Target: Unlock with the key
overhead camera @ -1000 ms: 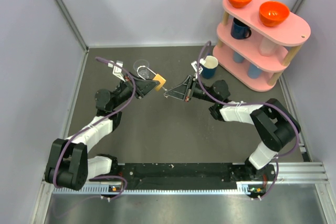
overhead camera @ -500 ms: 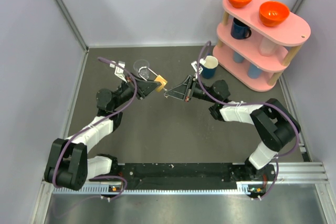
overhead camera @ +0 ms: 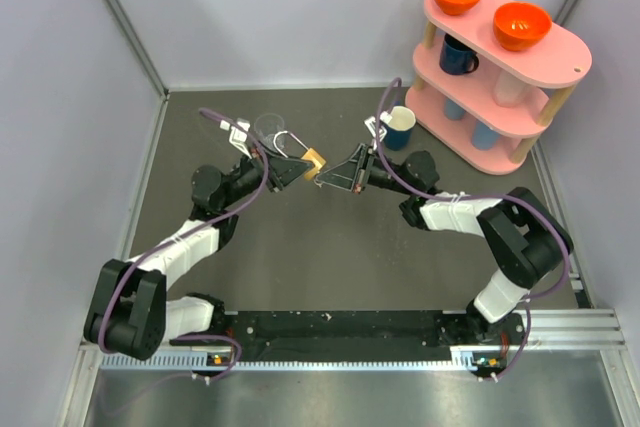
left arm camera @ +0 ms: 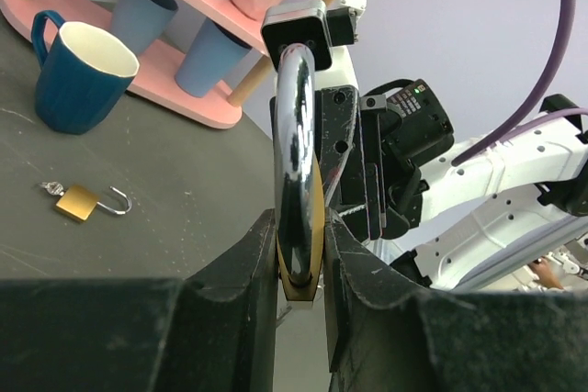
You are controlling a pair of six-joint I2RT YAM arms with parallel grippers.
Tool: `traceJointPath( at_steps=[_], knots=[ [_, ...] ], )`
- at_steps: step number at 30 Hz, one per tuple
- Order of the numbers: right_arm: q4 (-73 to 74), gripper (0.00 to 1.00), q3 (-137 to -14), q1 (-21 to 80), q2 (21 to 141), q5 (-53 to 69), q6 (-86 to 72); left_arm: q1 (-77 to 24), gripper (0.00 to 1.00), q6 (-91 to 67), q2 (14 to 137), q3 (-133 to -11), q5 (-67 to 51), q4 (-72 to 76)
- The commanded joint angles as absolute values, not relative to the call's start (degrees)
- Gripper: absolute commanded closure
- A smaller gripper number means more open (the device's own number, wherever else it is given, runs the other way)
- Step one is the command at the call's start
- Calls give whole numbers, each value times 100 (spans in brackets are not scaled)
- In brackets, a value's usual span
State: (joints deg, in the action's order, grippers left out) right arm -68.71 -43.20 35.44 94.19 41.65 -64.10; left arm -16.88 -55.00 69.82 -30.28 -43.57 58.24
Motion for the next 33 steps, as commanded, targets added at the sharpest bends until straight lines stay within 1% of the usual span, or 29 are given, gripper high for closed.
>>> traceJointPath(
  at_steps=[1,5,8,13,18,22,26,31,33],
  knots=[
    [-7339,100,-4676,3481,9211,4087,-6223,-1915,100,-5177,7066,-3296,-4605,5617],
    [-7479,100,-4685,3402,9228,4236,-6398,-2030,100,-5072,7110,-3322,-4947,6352],
    [-7725,100,-4711,3401,9298,4394,-6697,-2039,100,-4992,7076,-3453,-5298,6547],
    [-8400,100,-4676,3410,9439,4579,-7382,-2109,100,-4913,6996,-3656,-5975,7276],
    [-8692,100,-4676,3436,9466,4675,-8067,-2232,100,-4992,6882,-3735,-6564,7944],
    [-8807,100,-4693,3515,9483,4737,-8367,-2373,100,-5158,6715,-3709,-6820,8637],
    [-8824,100,-4737,3595,9580,4799,-8525,-2469,100,-5308,6531,-3683,-7022,9008],
    [-8912,100,-4922,3621,9808,4869,-8832,-2540,100,-5423,6346,-3613,-7181,9254],
    [-9026,100,-5001,3656,9905,4939,-8912,-2566,100,-5397,6328,-3604,-7155,9081]
  ],
)
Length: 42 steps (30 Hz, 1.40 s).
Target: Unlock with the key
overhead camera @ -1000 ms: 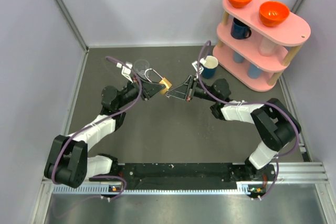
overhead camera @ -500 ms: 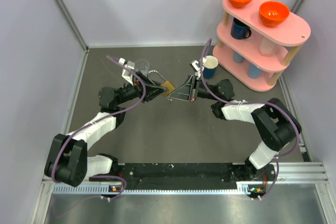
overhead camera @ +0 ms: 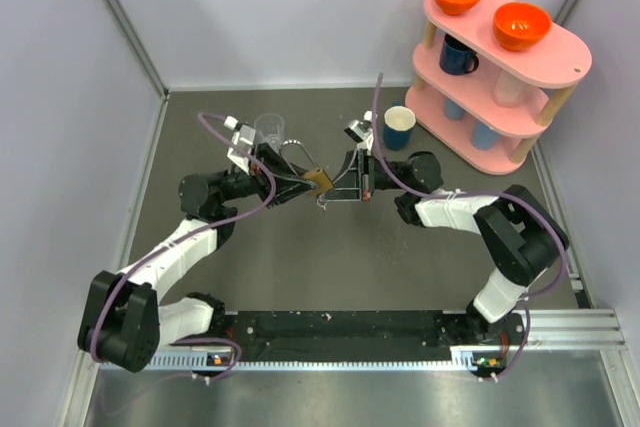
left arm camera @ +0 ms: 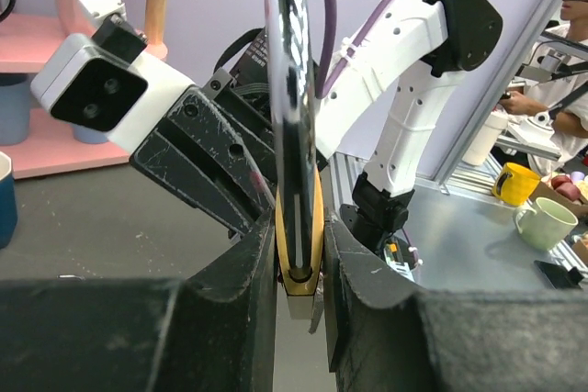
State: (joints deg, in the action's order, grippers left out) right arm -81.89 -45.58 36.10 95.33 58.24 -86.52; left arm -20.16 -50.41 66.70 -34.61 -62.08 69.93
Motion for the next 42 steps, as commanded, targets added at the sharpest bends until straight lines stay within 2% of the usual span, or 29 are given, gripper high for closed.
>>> traceJointPath(
  at_steps=[1,3,4,5,6,9,13,16,17,19,25,28,36,42],
  knots=[
    [-9052,100,-5044,3656,9923,4992,-8843,-2566,100,-5283,6319,-3586,-7093,8949],
    [-9062,100,-5141,3621,9862,5185,-8448,-2497,100,-5116,6354,-3551,-6865,8354],
    [-9035,91,-5176,3586,9818,5325,-8272,-2470,100,-4950,6381,-3499,-6769,8167],
    [-9018,70,-5212,3525,9774,5596,-7914,-2444,100,-4853,6381,-3455,-6681,7913],
    [-8965,62,-5221,3333,9617,5764,-7684,-2382,100,-4747,6407,-3419,-6514,7710],
    [-8229,54,-5098,2815,9134,6309,-6656,-2286,100,-4536,6416,-3296,-6320,7226],
    [-6824,54,-4922,2260,8386,6758,-5364,-2259,100,-4456,6416,-3296,-6249,6883],
    [-5146,53,-4913,2206,7659,6785,-3959,-2259,100,-4272,6477,-3322,-6118,6523],
    [-4672,53,-5044,2250,7455,6568,-3198,-2259,100,-4184,6495,-3314,-6065,6226],
    [-3422,53,-5255,2355,7191,6347,-2657,-2259,100,-3965,6548,-3287,-5916,5978],
    [-2472,56,-5774,2732,7224,5670,-2251,-2285,100,-3454,6706,-3357,-5757,5081],
    [-1323,58,-6247,3181,7391,4723,-1294,-2311,100,-3393,6732,-3357,-5748,5010],
    [-949,59,-6557,3551,7910,4157,-712,-2364,100,-3401,6715,-3357,-5792,4966],
    [-958,71,-6601,3682,8077,4307,-677,-2391,100,-3331,6776,-3366,-5783,4861]
  ],
)
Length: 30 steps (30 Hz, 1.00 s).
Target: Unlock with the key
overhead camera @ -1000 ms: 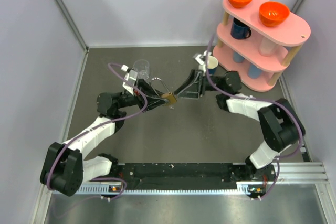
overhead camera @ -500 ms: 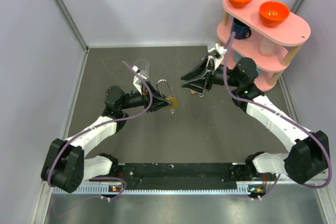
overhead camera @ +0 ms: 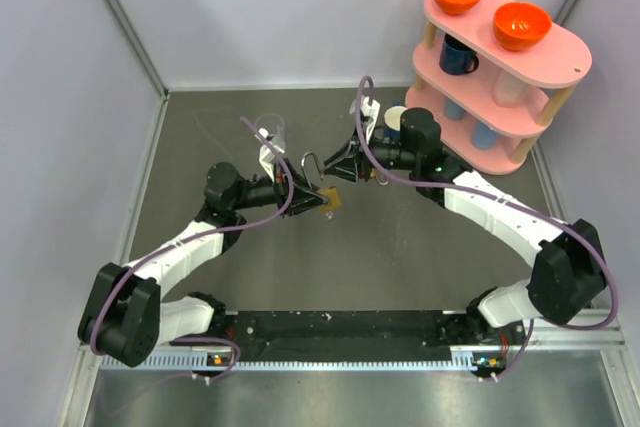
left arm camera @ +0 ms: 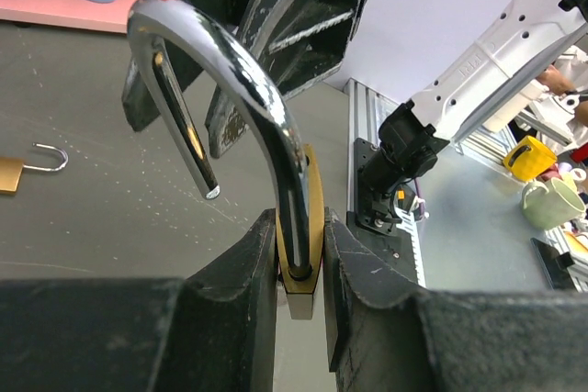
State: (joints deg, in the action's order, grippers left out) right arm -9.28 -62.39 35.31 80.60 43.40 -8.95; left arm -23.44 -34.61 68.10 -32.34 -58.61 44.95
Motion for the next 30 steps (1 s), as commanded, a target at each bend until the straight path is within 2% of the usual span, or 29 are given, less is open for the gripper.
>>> traceJointPath(
  at_steps=[1,8,20,23,24,27,28,30],
  knots=[
    [-967,72,-6618,3709,8103,4368,-685,-2408,100,-3314,6776,-3366,-5757,4826],
    [-1002,63,-6653,3718,8104,4623,-738,-2408,100,-3243,6776,-3357,-5713,4676],
    [-888,64,-6996,3841,8525,4324,-800,-2531,100,-3261,6829,-3410,-5836,4711],
    [-852,82,-7066,3911,8631,4368,-756,-2531,100,-3243,6847,-3410,-5836,4711],
    [-861,98,-7084,3929,8648,4386,-747,-2540,100,-3234,6847,-3401,-5836,4702],
    [-870,100,-7119,3929,8666,4316,-861,-2540,100,-3094,6838,-3428,-5792,4527],
    [-835,100,-7137,3929,8649,4272,-835,-2514,83,-2989,6829,-3480,-5801,4413],
    [-756,100,-7128,3929,8613,4010,-800,-2479,62,-2577,6785,-3550,-5801,3975]
  ],
)
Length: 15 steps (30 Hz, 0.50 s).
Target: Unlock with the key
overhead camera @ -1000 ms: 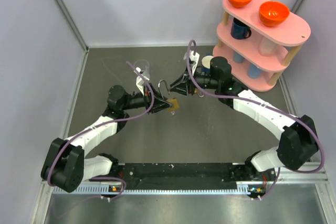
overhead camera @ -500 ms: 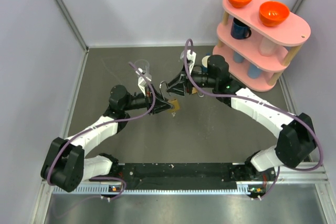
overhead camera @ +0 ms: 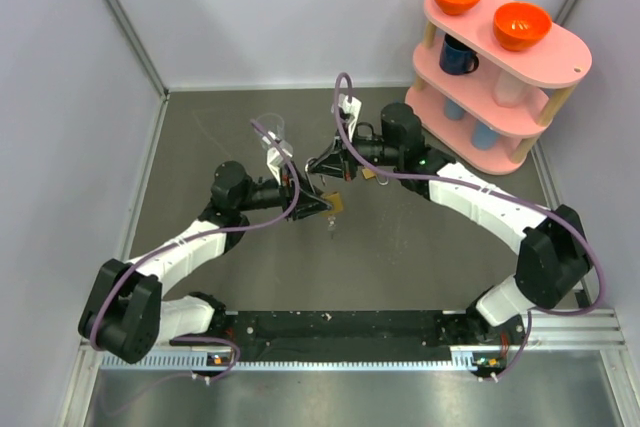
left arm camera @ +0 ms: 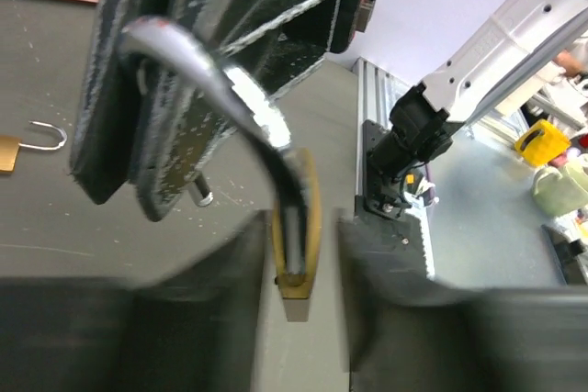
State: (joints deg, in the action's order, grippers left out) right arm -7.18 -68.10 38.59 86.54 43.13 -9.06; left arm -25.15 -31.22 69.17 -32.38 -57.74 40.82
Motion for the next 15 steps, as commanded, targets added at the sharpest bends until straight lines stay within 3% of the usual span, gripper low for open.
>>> traceJointPath(
  at_steps=[1,2,5,11,15],
  knots=[
    [-712,100,-7128,3929,8596,3912,-713,-2418,52,-2427,6785,-3586,-5792,3816],
    [-686,100,-7111,3920,8543,3842,-651,-2382,27,-2147,6742,-3638,-5757,3510],
    [-642,100,-7049,3929,8438,3595,-475,-2224,1,-1742,6680,-3691,-5757,3270],
    [-536,100,-7022,3920,8385,2902,-247,-1811,1,-987,6522,-4069,-5845,2120],
    [-448,100,-7075,3920,8507,2059,191,-1609,1,-195,6258,-4236,-5275,1021]
  ],
)
